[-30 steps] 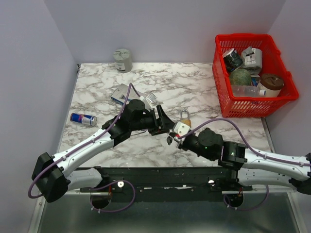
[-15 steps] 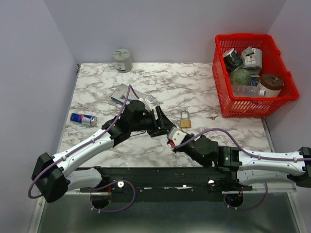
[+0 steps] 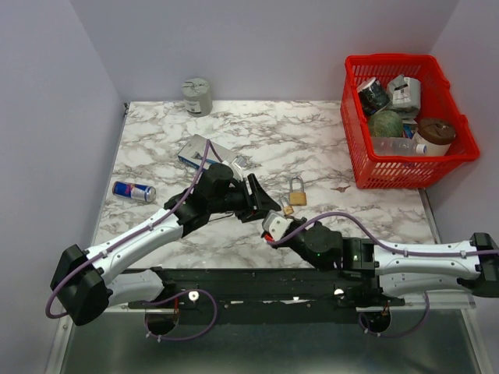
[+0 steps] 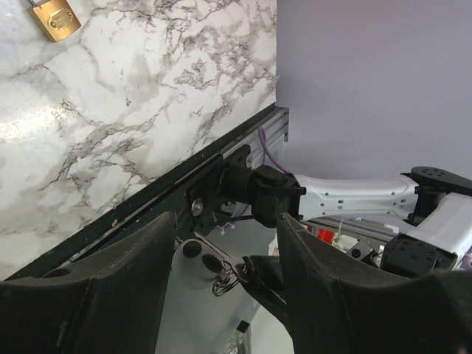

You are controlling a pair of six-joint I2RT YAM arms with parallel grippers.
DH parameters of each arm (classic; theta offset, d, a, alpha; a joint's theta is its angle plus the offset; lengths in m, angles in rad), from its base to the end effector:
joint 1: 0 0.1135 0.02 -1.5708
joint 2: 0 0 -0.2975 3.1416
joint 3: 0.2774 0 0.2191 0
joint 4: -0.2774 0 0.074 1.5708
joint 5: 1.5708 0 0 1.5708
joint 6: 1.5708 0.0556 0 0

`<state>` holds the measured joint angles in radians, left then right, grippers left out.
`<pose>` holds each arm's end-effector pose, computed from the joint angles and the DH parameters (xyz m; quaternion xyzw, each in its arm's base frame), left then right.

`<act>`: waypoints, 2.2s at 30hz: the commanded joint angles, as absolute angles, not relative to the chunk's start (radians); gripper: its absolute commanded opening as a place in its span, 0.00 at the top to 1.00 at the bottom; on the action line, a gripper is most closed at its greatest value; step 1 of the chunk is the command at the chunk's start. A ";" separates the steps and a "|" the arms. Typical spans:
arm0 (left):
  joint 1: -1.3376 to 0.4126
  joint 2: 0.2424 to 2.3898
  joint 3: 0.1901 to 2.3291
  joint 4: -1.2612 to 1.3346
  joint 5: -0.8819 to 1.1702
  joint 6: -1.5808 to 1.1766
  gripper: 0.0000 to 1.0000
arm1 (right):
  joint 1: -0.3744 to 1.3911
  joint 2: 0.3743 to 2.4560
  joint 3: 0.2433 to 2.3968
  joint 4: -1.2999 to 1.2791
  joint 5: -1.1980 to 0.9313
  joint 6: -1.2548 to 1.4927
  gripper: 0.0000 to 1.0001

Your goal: Unlock with the key

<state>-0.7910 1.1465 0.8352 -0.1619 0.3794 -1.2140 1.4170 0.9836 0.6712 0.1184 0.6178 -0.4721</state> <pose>0.1459 -0.1768 0.3199 -0.0797 0.8398 -0.5184 0.1401 0.0611 0.1840 0.3305 -0.4829 0.5877 0.0664 0.6458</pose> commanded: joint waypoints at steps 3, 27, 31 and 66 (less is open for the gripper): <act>-0.790 1.117 0.811 -0.150 0.402 -1.247 0.39 | 1.436 1.009 0.652 0.202 0.664 -0.500 0.99; -0.790 1.077 0.770 -0.124 0.347 -1.287 0.66 | 1.505 1.045 0.623 0.221 0.718 -0.505 0.99; -0.790 1.069 0.750 -0.106 0.345 -1.304 0.72 | 1.509 1.057 0.623 0.224 0.727 -0.512 0.99; -0.549 0.810 0.600 0.199 0.325 -0.759 1.00 | 1.249 0.841 0.638 0.048 0.478 0.050 0.07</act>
